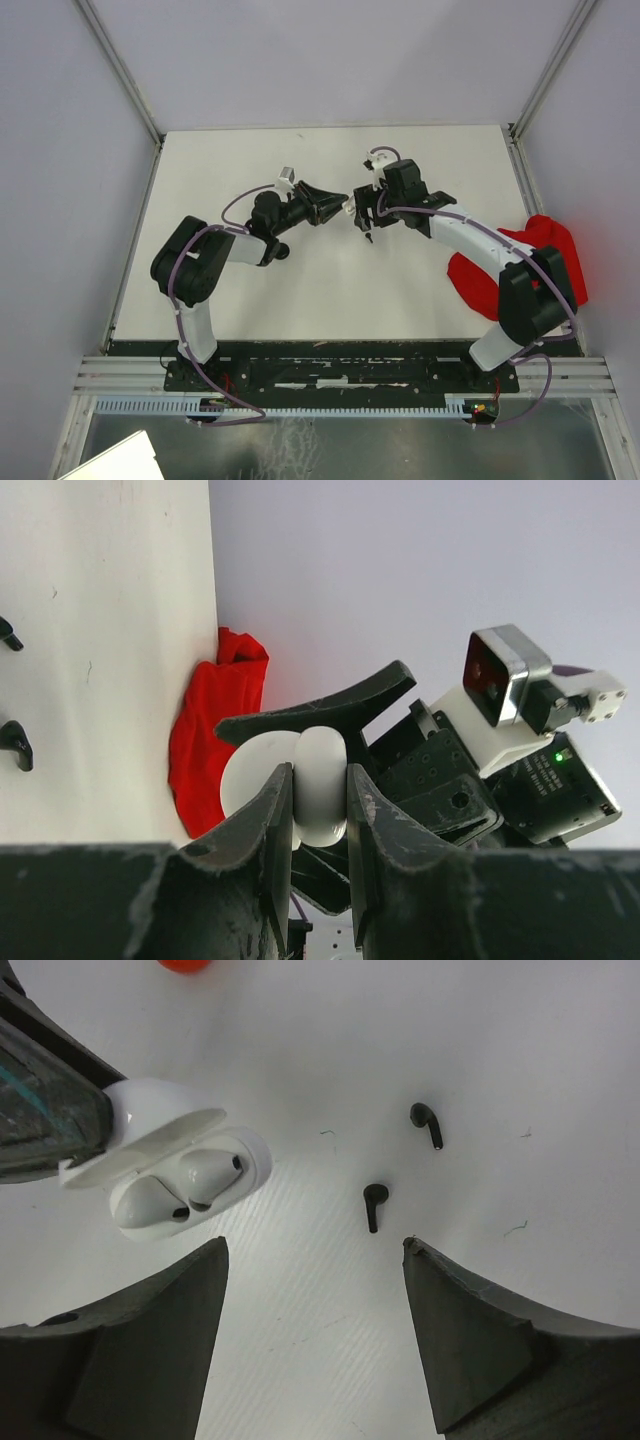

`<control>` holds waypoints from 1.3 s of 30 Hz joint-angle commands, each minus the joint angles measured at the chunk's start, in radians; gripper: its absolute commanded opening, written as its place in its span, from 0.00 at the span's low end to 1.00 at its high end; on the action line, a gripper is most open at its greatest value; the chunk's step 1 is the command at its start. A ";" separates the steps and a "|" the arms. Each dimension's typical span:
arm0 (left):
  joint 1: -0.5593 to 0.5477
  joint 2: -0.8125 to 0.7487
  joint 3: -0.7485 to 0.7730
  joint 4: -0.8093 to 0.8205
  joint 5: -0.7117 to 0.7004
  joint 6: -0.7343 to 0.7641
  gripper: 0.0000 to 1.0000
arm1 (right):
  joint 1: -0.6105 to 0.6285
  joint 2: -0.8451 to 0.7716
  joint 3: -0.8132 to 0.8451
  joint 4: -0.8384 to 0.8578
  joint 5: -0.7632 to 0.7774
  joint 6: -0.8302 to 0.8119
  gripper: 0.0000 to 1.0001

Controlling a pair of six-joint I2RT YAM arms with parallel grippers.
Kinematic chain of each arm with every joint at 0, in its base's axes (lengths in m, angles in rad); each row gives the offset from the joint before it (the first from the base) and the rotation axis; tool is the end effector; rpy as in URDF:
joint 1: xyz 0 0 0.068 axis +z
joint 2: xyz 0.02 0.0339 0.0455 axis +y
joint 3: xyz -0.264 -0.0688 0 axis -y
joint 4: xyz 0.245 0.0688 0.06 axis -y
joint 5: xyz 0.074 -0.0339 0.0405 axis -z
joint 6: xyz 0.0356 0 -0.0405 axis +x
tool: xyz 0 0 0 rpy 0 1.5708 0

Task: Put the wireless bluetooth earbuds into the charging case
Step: Place the earbud in the charging case, then close the charging case.

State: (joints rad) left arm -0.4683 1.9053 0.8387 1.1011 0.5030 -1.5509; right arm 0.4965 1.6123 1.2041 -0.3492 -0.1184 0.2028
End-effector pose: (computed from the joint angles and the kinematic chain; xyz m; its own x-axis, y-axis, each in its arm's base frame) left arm 0.3337 -0.1880 0.1810 -0.8246 -0.5646 -0.0365 0.0472 -0.0043 -0.9989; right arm 0.3137 0.1748 0.2600 -0.7022 -0.1529 -0.6954 -0.4156 0.8811 0.2258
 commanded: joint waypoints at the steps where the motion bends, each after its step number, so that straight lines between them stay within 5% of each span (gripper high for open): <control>1: -0.007 0.001 -0.021 0.095 -0.082 -0.035 0.03 | 0.003 -0.118 -0.091 0.165 0.065 -0.002 0.79; 8: -0.023 -0.046 -0.102 0.139 -0.295 -0.211 0.03 | 0.003 -0.210 -0.361 0.581 0.085 -0.019 0.79; 18: -0.115 -0.153 -0.103 -0.110 -0.621 -0.382 0.03 | 0.030 -0.130 -0.445 0.890 0.104 -0.025 0.75; 30: -0.177 -0.244 -0.015 -0.531 -0.786 -0.472 0.03 | 0.133 0.022 -0.416 1.032 0.195 -0.113 0.79; 39: -0.195 -0.229 -0.002 -0.561 -0.795 -0.484 0.03 | 0.165 0.093 -0.371 1.063 0.264 -0.138 0.79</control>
State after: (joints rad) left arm -0.6537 1.7050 0.8028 0.5594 -0.2565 -1.9942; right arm 0.6506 1.6890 0.7841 0.6189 0.0891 0.0929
